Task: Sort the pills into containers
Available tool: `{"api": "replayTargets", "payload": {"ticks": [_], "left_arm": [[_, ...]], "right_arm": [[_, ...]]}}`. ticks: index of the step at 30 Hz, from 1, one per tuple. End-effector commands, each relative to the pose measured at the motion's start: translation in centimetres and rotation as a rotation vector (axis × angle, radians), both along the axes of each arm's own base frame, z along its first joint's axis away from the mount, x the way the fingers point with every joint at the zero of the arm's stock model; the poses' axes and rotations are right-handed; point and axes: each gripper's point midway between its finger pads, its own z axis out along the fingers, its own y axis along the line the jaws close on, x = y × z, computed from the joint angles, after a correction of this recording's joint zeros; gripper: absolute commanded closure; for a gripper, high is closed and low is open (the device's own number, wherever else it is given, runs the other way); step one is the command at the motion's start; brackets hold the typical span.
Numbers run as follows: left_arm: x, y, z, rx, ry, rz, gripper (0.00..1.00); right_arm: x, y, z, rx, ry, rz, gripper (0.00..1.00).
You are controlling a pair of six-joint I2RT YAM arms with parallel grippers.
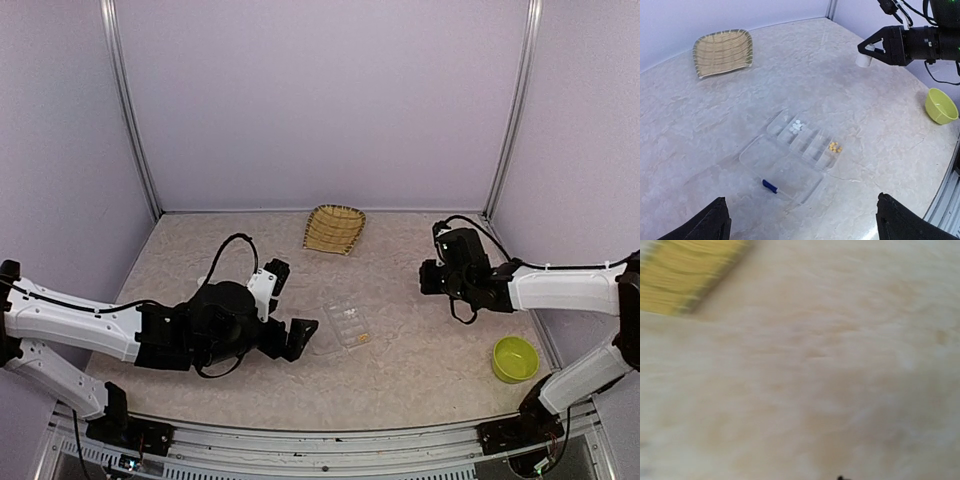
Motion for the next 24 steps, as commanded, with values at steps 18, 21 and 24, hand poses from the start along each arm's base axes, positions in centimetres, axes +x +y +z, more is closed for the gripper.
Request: {"api": "replayTargets", "payload": {"ticks": [18,21,24], "left_arm": [[2.5,5.4,-5.6,0.085,0.135,0.292,0.01],[2.6,5.6,-5.9,0.091,0.143,0.3,0.01],[2.6,5.6,-6.0,0.093,0.149,0.303,0.01]], "right_arm": [[8.2,-3.4,-7.2,-0.127,-0.02,-0.128,0.85],[8.3,-3.4,-8.0,-0.14,-0.011,-0.124,0.83],[8.2,-3.3,-8.5,-0.139,-0.002,-0.117,0.74]]}}
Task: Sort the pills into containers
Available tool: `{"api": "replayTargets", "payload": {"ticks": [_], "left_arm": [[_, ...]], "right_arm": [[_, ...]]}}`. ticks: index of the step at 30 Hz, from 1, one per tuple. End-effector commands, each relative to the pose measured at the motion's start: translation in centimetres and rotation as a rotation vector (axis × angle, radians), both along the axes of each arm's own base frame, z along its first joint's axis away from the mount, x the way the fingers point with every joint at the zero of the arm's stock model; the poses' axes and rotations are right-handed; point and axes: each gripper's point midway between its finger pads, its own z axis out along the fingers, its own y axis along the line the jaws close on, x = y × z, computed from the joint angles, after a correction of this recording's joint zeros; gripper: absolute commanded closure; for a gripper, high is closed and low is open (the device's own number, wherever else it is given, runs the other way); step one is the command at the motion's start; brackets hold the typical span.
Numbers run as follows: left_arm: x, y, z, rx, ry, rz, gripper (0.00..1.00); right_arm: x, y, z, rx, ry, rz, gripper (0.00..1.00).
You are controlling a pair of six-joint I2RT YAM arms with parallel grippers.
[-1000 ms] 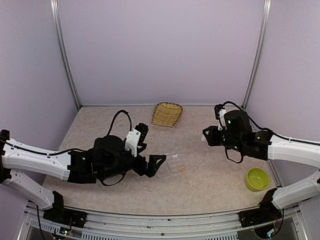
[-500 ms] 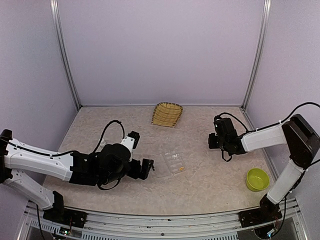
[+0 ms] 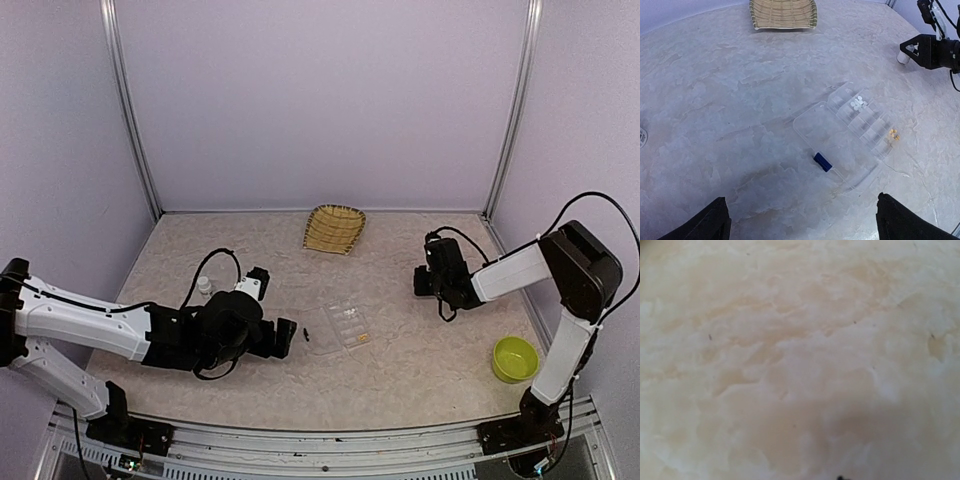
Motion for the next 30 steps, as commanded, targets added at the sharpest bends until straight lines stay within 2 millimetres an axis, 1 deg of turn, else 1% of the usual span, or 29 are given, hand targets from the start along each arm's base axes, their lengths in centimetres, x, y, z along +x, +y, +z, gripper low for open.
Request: {"api": "replayTargets", "payload": {"ticks": [1,3,7,9,15,17,20,21,23,26,30], "left_arm": [[0.2,0.6,-0.8,0.016,0.018,0.025,0.01],[0.2,0.6,-1.0,0.02,0.02,0.025,0.01],[0.4,0.5,-1.0,0.019,0.023,0.03,0.01],[0.5,0.5,-1.1,0.012,0.029,0.032,0.01],[0.7,-0.1,-1.5,-0.032,0.073,0.026,0.01],[0.5,-0.6,-2.1,-0.063,0.114,0.004,0.01],[0.1,-1.6,-2.6,-0.147,0.178,-0.049,0.01],[0.0,-1.9,-2.8,-0.178,0.199,-0.066,0.01],[0.0,-2.3,-3.0,-0.243,0.237,-0.09,0.01],[0.2,-2.9,-3.4,-0.326,0.282,-0.113,0.01],[0.4,-3.8,-3.9,-0.348,0.314,-0.123,0.01]], "right_arm": [[0.8,0.2,0.4,0.009,-0.027,0.006,0.71],[0.7,0.3,0.5,0.018,-0.021,0.009,0.64],[0.2,0.7,2.2,0.063,-0.035,0.034,0.46],[-0.1,1.0,3.6,0.086,-0.046,0.053,0.39],[-1.3,2.0,9.0,0.158,-0.073,0.123,0.25],[-2.3,3.2,10.7,0.204,-0.069,0.192,0.23],[-4.9,6.3,12.3,0.3,-0.036,0.346,0.23],[-5.7,7.1,12.6,0.318,-0.025,0.381,0.23],[-7.5,8.8,12.2,0.343,0.016,0.448,0.23],[-9.6,10.7,10.6,0.369,0.086,0.499,0.23],[-11.3,12.6,8.8,0.417,0.152,0.543,0.23]]}}
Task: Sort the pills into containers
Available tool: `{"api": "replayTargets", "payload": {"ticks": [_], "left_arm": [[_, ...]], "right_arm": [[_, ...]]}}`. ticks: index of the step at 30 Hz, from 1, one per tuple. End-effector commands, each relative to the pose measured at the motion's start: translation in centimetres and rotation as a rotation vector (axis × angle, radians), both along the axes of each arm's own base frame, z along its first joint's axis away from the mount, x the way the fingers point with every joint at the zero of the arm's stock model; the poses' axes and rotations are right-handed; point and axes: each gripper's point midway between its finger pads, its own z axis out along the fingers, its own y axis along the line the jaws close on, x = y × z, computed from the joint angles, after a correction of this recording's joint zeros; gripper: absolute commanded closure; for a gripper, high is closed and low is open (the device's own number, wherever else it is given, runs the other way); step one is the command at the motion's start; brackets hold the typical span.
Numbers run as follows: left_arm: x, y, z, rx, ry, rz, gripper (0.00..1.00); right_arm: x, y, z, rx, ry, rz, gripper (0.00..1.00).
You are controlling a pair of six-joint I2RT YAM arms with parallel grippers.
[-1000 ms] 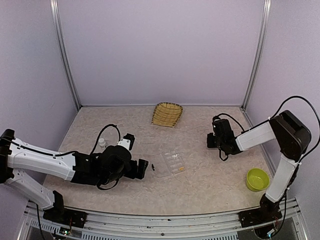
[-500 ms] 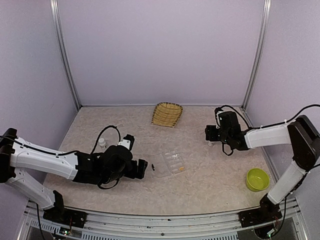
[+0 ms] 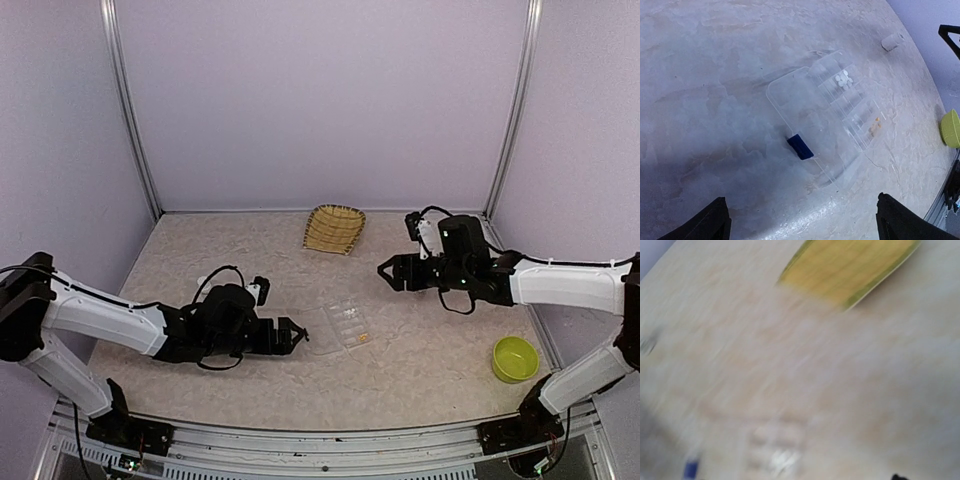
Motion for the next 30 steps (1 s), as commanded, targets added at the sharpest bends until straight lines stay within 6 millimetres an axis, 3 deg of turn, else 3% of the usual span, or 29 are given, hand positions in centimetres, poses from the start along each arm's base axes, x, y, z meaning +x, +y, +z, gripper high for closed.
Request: {"api": "replayTargets", "payload": {"ticks": [1,10,16,30], "left_arm": [[-0.3,-2.7,0.7,-0.127,0.047,-0.057,0.01],[0.5,-4.1,0.2,-0.196,0.065,-0.033,0.01],[-0.1,-5.7,0.5,-0.314,0.107,-0.056,0.01],[-1.1,-7.5,-0.8,-0.367,0.188,-0.053,0.01]], "right_arm": [[-2.9,2.2,-3.4,0.028,0.14,0.085,0.23],[-3.7,4.6,-8.2,0.016,0.25,0.136,0.22],[-3.6,5.5,-10.4,0.025,0.287,0.155,0.22],[-3.8,7.8,-11.9,0.073,0.342,0.21,0.22]]}}
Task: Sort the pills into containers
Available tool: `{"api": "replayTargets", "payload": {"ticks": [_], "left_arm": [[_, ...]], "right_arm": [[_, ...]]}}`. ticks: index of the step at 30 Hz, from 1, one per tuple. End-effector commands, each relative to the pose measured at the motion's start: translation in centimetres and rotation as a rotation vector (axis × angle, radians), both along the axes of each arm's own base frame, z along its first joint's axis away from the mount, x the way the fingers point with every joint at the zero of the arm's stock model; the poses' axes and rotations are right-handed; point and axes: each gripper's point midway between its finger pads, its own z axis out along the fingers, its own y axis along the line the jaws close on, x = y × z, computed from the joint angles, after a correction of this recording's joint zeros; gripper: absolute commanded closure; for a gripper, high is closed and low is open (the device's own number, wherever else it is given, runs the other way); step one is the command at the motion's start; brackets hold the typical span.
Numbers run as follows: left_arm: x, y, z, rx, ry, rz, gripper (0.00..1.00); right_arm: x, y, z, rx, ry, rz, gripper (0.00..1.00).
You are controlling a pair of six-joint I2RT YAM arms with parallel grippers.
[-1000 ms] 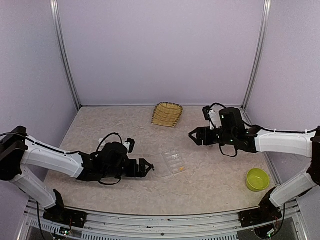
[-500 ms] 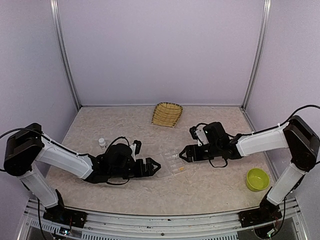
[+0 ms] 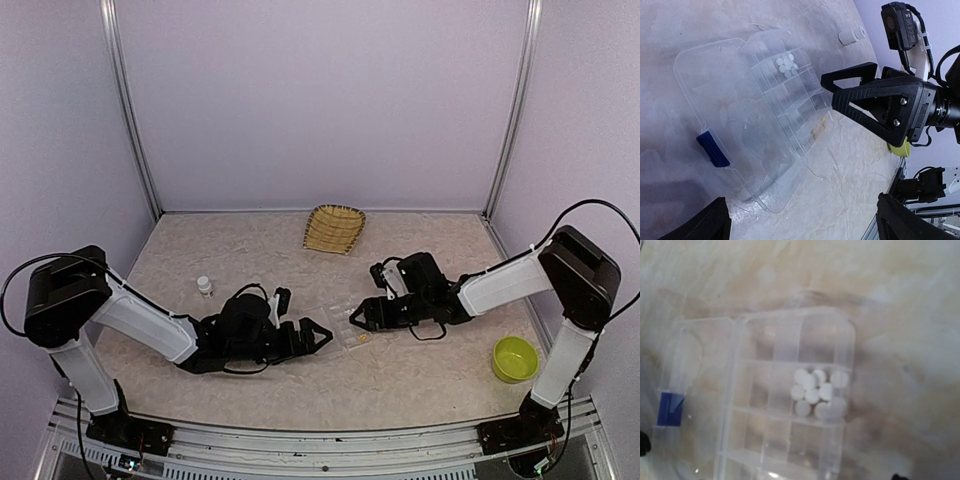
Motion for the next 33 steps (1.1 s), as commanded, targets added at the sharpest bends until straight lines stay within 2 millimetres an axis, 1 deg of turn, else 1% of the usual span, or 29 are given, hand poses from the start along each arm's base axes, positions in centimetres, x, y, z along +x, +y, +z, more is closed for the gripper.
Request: {"api": "replayTargets", "payload": {"ticks": [1,7,12,14,18,22,33], "left_arm": [[-0.3,-1.2,0.3,-0.039,0.02,-0.009,0.01],[-0.7,-1.8,-0.1,-0.022,0.036,-0.019,0.01],[0.0,-1.1,-0.9,0.021,0.028,0.022,0.01],[0.2,-1.1,-0.9,0.023,0.022,0.028,0.01],[0.6,-1.4,-0.5,0.015,0.009,0.029,0.01],[0.9,-1.5,0.3,0.004,-0.019,0.03,0.01],[1.6,-1.4,2.0,-0.022,-0.072,0.038,0.01]], "right_arm": [[-0.1,1.8,0.7,0.042,-0.009,0.033,0.22],[-0.5,2.3,0.3,0.041,0.0,0.038,0.22],[-1.0,2.5,0.1,0.039,0.011,0.044,0.22],[-1.2,2.6,0.0,0.038,0.012,0.048,0.22],[-1.5,2.9,0.4,0.056,0.013,0.056,0.21],[-1.8,3.3,0.7,0.087,0.016,0.061,0.21],[-2.7,4.3,0.5,0.107,0.034,0.081,0.2]]}}
